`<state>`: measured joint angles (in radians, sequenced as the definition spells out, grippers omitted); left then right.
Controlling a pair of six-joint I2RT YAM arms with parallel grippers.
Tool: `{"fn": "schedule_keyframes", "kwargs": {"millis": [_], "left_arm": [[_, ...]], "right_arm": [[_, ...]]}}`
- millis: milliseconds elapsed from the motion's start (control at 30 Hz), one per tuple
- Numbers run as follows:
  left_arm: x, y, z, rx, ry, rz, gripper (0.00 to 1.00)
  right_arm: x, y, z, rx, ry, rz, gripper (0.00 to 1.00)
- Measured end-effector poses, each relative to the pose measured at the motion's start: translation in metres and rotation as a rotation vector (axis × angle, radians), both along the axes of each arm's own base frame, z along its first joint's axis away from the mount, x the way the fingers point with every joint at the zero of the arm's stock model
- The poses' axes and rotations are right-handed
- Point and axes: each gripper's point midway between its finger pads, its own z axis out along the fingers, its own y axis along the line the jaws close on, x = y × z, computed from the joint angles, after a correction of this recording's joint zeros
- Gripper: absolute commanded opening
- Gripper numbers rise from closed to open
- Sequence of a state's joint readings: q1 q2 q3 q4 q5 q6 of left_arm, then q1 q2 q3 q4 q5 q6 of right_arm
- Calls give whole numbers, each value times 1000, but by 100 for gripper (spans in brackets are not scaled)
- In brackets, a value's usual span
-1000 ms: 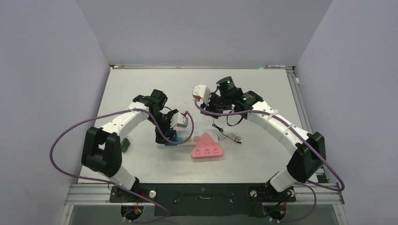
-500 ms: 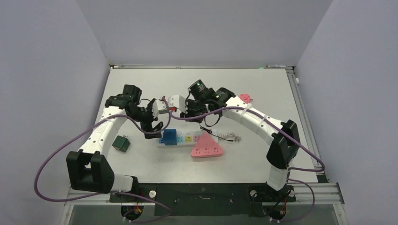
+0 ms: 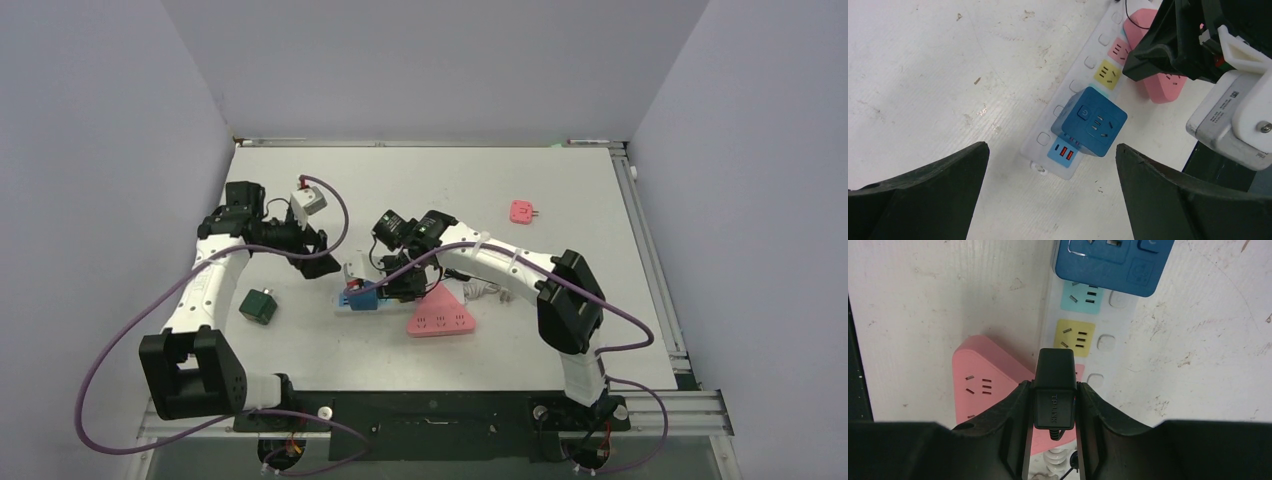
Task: Insert the plug
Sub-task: Insert the plug into the socket.
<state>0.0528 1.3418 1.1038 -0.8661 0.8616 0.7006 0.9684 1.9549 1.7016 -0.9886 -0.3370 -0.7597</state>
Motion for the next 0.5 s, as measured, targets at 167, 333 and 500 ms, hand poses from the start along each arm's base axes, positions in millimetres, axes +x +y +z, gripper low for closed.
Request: {"fn": "schedule_keyframes", "kwargs": {"millis": [167, 333, 500], "left_arm": [[10, 10, 2, -77, 28, 91, 96], [33, 32, 4, -167, 71, 234, 96], [54, 44, 8, -199, 88, 327, 96]], "right_arm": [[6, -7, -6, -2, -1, -14, 5], [15, -15, -9, -7, -1, -40, 5], [23, -11, 1, 8, -32, -50, 5]]}}
